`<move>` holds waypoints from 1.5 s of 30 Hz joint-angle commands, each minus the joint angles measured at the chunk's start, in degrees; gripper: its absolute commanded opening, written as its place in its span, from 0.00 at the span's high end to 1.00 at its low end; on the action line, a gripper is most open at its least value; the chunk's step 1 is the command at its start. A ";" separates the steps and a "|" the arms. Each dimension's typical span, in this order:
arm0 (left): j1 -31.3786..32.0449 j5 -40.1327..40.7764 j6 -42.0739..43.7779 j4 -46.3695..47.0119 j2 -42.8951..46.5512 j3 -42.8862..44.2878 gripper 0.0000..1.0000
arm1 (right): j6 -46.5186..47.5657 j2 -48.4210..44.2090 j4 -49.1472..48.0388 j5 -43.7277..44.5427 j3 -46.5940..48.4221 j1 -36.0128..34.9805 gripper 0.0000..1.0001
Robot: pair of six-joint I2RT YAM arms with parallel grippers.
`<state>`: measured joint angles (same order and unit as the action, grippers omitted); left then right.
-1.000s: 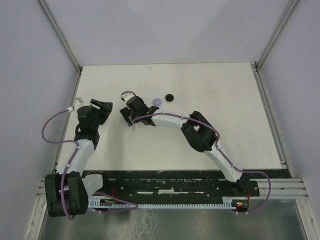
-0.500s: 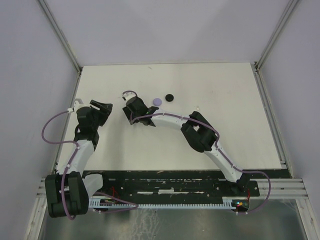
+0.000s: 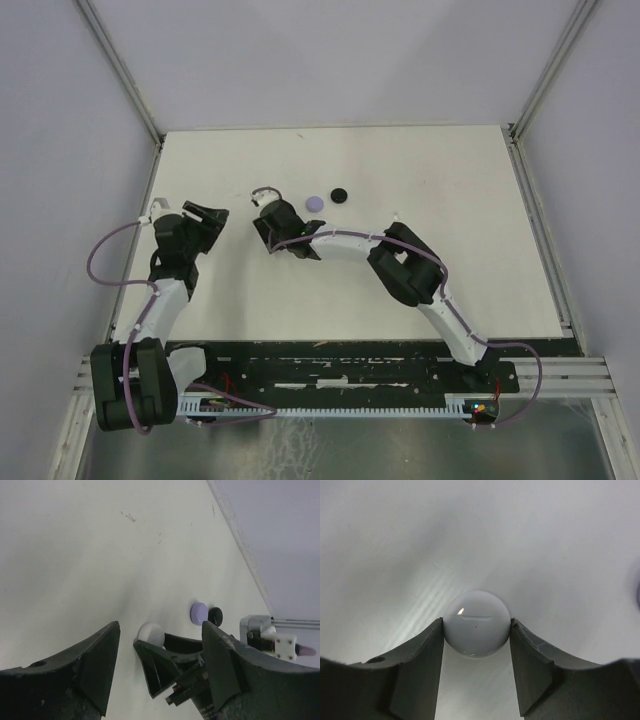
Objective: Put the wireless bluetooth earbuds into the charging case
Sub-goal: Pick up the charging case at the center of the board.
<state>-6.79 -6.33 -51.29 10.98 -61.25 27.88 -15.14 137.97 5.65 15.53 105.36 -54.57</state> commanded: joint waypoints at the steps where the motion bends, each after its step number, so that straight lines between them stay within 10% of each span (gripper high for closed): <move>1: -0.42 -9.06 2.99 3.92 -4.54 2.53 0.27 | 3.62 -12.17 -10.47 -1.85 -15.27 2.30 0.70; 16: 7.62 -27.44 -8.45 26.21 -22.51 4.81 0.29 | 12.89 -40.47 -23.87 -29.39 -47.66 14.45 0.69; 27: 17.20 -32.13 -18.60 49.80 -36.72 6.79 0.32 | 14.96 -44.77 -18.37 -34.69 -49.34 14.61 0.70; 45: 22.14 -34.79 -16.36 49.69 -36.17 3.73 0.33 | 15.37 -44.63 -16.20 -33.89 -47.49 14.87 0.71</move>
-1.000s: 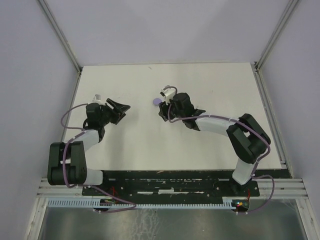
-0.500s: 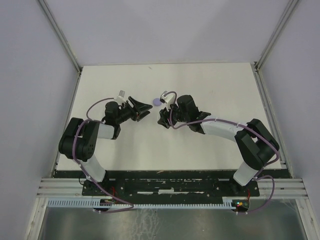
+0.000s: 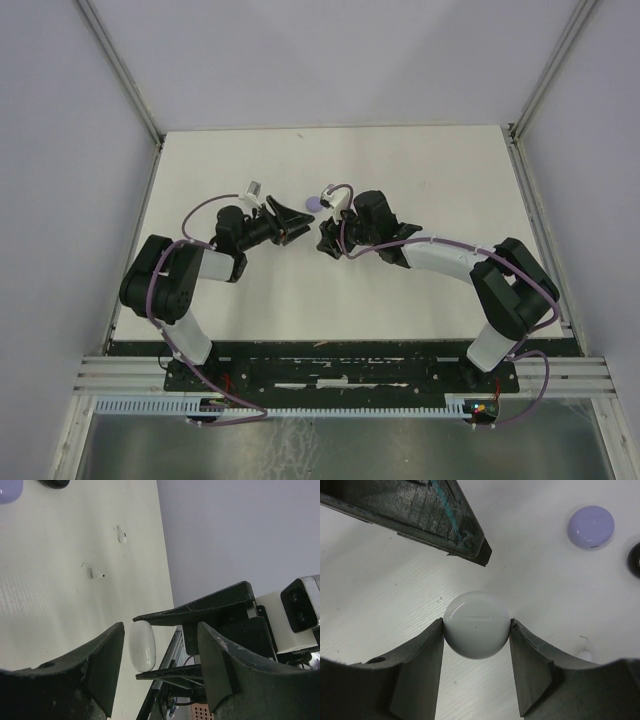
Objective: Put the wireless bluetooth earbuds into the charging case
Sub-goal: Pick up the charging case at the center of the board.
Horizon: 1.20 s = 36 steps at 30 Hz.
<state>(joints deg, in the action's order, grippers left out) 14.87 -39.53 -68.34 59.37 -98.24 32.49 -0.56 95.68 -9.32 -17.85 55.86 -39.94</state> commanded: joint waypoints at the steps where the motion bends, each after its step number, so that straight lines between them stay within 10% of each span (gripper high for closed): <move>1: 0.64 -1.68 1.02 0.86 0.91 -1.12 0.33 | 0.92 -2.40 -1.10 -0.52 2.11 0.36 0.71; 36: 3.98 -2.31 0.32 2.97 -1.35 -1.46 0.52 | 1.02 -1.22 -0.91 -2.42 3.94 0.64 0.72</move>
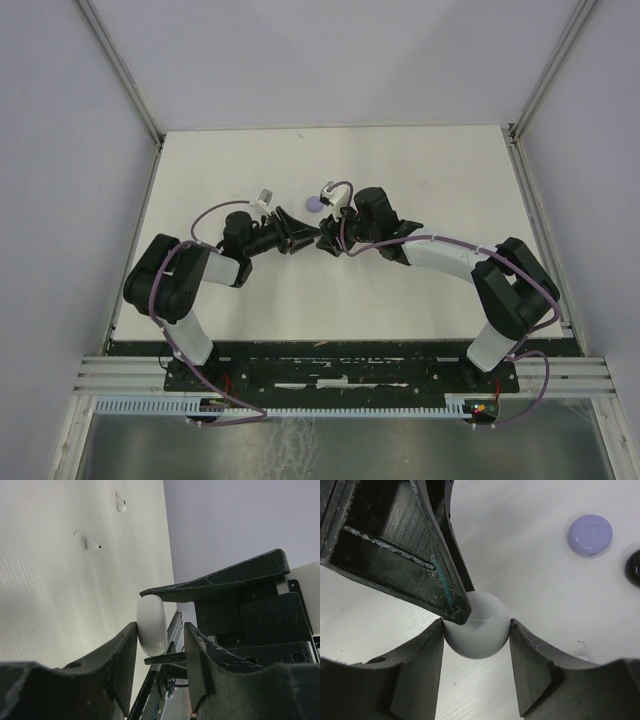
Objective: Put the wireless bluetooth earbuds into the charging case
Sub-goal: Pick up the charging case at the center of the board.
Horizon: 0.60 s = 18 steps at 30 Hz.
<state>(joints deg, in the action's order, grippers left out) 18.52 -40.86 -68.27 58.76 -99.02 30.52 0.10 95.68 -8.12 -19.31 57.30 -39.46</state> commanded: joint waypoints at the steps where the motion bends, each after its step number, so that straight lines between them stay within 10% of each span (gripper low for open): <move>1: 0.37 -0.90 0.20 3.63 -0.65 0.50 0.53 | 0.34 -1.28 -2.08 -0.91 2.42 0.22 0.72; 11: 0.37 -0.80 -0.97 5.69 -1.50 0.03 0.82 | 0.28 -1.70 -2.10 -0.82 2.04 0.25 0.71; 18: 0.37 -0.03 -1.68 6.33 -1.99 0.46 0.92 | -1.96 -4.99 -3.43 2.61 0.27 0.62 0.20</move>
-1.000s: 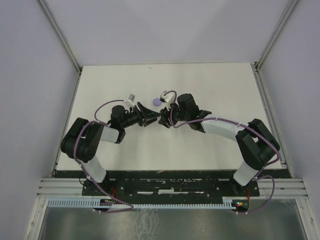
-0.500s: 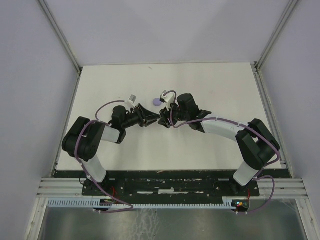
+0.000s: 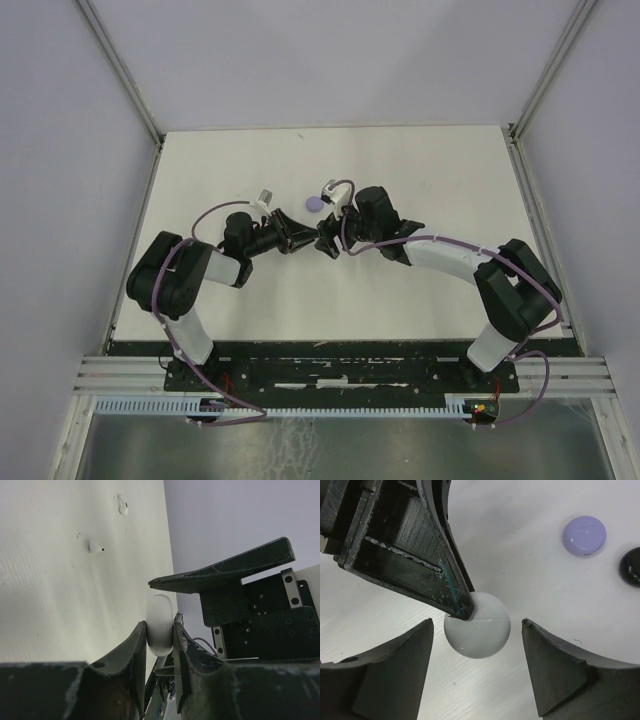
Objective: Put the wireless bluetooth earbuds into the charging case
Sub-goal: Pick up the charging case at the center of the board, then open the charging case.
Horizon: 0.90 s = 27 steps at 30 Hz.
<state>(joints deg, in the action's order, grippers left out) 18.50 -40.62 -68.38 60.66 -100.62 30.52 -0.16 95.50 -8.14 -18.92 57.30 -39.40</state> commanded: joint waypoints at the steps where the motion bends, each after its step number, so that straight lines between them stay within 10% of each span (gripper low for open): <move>1: 0.39 -0.18 -1.69 4.46 -0.56 0.74 0.92 | -2.45 -6.03 -3.85 3.06 -0.30 0.82 0.16; 13: 0.47 1.11 -1.57 1.72 0.36 4.55 0.97 | -11.53 -14.93 7.74 22.21 1.00 3.49 0.00; 27: 3.54 3.85 0.30 -3.84 1.54 8.39 0.97 | -14.26 -11.88 6.06 19.97 -1.66 3.43 0.00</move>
<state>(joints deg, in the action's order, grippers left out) 21.30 -37.93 -68.58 55.86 -101.32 36.56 -12.80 82.19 -0.97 1.85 55.99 -35.77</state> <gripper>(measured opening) 0.303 0.994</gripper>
